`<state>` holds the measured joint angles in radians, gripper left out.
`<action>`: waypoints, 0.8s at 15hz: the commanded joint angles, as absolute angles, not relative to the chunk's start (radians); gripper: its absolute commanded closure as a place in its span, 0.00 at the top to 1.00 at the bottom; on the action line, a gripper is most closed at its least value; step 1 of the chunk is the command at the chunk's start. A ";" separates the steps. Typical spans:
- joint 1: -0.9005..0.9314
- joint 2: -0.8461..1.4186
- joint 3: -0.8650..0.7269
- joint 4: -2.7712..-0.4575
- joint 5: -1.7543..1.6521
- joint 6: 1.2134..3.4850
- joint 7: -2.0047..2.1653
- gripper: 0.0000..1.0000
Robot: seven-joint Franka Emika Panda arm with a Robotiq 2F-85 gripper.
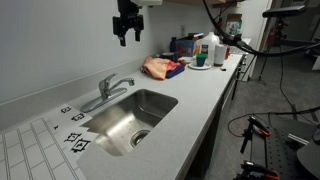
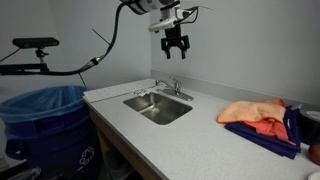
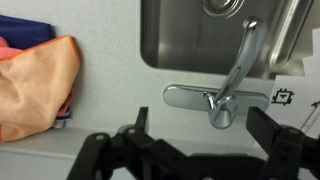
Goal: Turn the faucet downwards
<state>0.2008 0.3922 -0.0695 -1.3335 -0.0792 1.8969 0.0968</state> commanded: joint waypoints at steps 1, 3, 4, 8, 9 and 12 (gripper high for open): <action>0.135 0.226 -0.016 -1.575 -0.051 1.942 -0.017 1.00; 0.112 0.172 0.000 -1.667 -0.028 2.003 -0.075 1.00; 0.102 0.148 0.008 -1.705 -0.021 2.031 -0.098 1.00; 0.074 0.085 0.030 -1.820 0.047 2.140 -0.191 1.00; 0.071 0.071 0.034 -1.844 0.067 2.164 -0.213 1.00; 0.065 0.045 0.041 -1.904 0.128 2.230 -0.280 1.00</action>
<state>0.0931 0.1066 0.0164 -1.8110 0.0587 2.1565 -0.1987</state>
